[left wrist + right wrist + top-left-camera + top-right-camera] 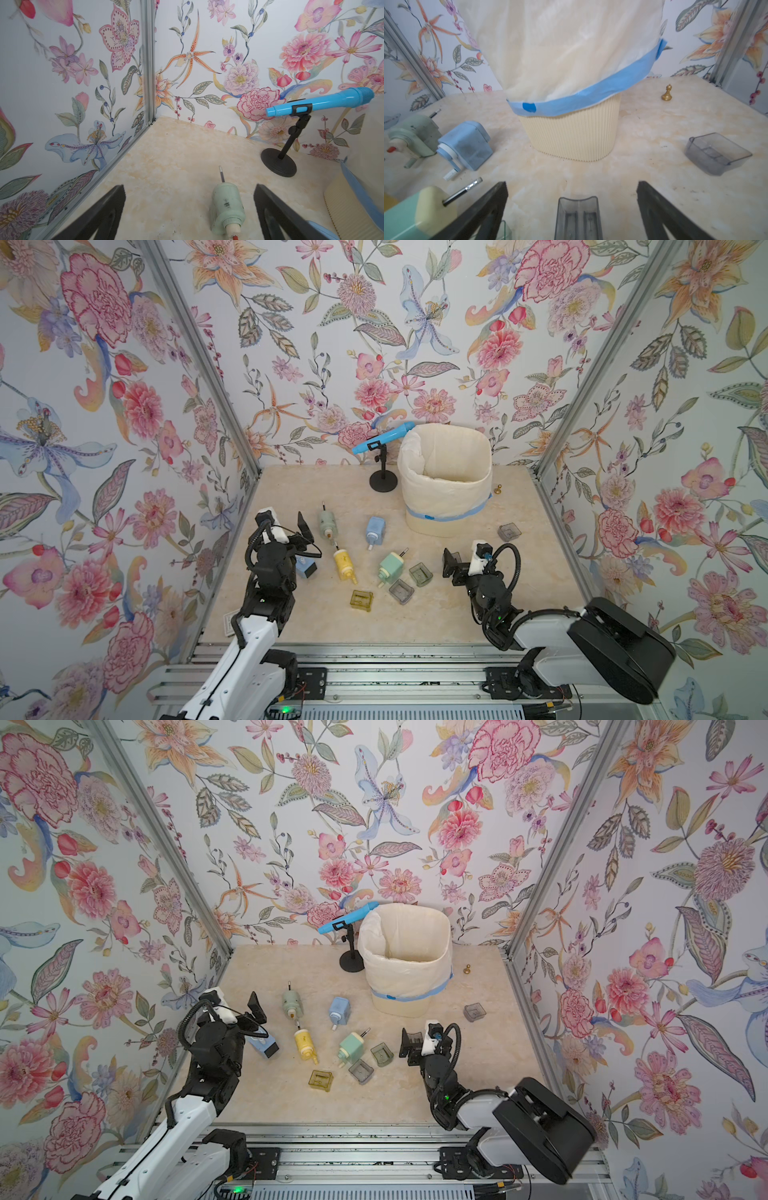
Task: Take out the pencil sharpener tray and clean the shavings
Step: Place the container at the center of the board, then reset both arms
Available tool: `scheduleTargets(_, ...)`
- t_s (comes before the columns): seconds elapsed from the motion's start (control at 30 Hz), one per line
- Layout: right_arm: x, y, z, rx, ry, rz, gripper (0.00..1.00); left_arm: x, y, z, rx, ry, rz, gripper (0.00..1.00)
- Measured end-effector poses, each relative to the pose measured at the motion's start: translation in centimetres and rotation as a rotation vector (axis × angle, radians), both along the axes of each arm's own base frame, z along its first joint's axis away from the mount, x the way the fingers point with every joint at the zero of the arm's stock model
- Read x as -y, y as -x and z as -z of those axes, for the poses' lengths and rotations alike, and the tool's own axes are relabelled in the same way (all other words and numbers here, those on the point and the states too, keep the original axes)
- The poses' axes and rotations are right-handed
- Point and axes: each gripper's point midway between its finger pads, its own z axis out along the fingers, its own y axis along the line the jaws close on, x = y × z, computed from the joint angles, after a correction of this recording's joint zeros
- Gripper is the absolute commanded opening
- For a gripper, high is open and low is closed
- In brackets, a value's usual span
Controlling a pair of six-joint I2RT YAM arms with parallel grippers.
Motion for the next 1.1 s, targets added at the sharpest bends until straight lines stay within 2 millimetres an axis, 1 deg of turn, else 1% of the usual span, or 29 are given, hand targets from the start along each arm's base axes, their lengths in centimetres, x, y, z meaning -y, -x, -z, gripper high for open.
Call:
scheduleTargets(0.07, 1.3, 0.4, -2.3, 0.038, -0.008, 0.023, 1.00, -1.6, -0.3, 0.3, -0.017, -0.004, -0.043, 1.00)
scheduleTargets(0.1, 2.3, 0.5, -3.2, 0.051, -0.007, 0.046, 1.00, -2.3, -0.4, 0.6, -0.029, -0.011, -0.060, 1.00)
scheduleTargets(0.17, 4.7, 0.4, -4.3, 0.058, 0.006, 0.109, 1.00, -3.3, -0.6, 1.3, -0.057, -0.036, -0.087, 1.00)
scheduleTargets(0.2, 6.3, 0.2, -4.7, 0.049, 0.013, 0.157, 1.00, -3.7, -0.7, 1.5, -0.069, -0.053, -0.098, 1.00)
scheduleTargets(0.3, 10.7, -0.4, -4.9, -0.004, 0.047, 0.299, 1.00, -4.8, -0.7, 1.5, -0.067, -0.108, -0.134, 1.00)
scheduleTargets(0.4, 14.7, -0.7, -4.7, -0.052, 0.072, 0.429, 1.00, -6.8, 0.1, 1.5, -0.040, -0.148, -0.206, 1.00)
scheduleTargets(0.43, 15.8, -0.6, -4.4, -0.063, 0.077, 0.466, 1.00, -7.7, 0.6, 1.9, -0.038, -0.156, -0.239, 1.00)
scheduleTargets(0.5, 17.3, -0.6, -3.4, -0.081, 0.086, 0.515, 1.00, -9.2, 1.5, 2.9, -0.044, -0.169, -0.285, 1.00)
scheduleTargets(0.57, 18.4, -0.9, -1.7, -0.134, 0.112, 0.550, 1.00, -10.6, 2.3, 4.2, -0.058, -0.168, -0.320, 1.00)
scheduleTargets(0.63, 19.5, -1.6, 0.5, -0.220, 0.150, 0.581, 1.00, -11.8, 2.7, 5.4, -0.075, -0.162, -0.342, 1.00)
scheduleTargets(0.7, 20.1, -2.3, 2.6, -0.295, 0.182, 0.594, 1.00, -12.7, 2.6, 6.8, -0.094, -0.143, -0.350, 1.00)
scheduleTargets(0.77, 20.1, -2.8, 4.1, -0.319, 0.192, 0.587, 1.00, -13.3, 2.2, 8.3, -0.112, -0.109, -0.349, 1.00)
scheduleTargets(0.83, 20.2, -3.1, 4.8, -0.301, 0.185, 0.579, 1.00, -13.5, 1.7, 9.7, -0.126, -0.075, -0.336, 1.00)
scheduleTargets(0.93, 20.8, -3.2, 5.5, -0.275, 0.175, 0.583, 1.00, -13.2, 1.3, 11.0, -0.123, -0.041, -0.313, 1.00)
scheduleTargets(1.03, 21.2, -3.7, 5.2, -0.229, 0.146, 0.577, 1.00, -12.6, 0.7, 12.3, -0.138, -0.032, -0.270, 1.00)
scheduleTargets(1.1, 21.4, -4.2, 4.9, -0.197, 0.129, 0.571, 1.00, -12.1, 0.6, 12.7, -0.134, -0.032, -0.238, 1.00)
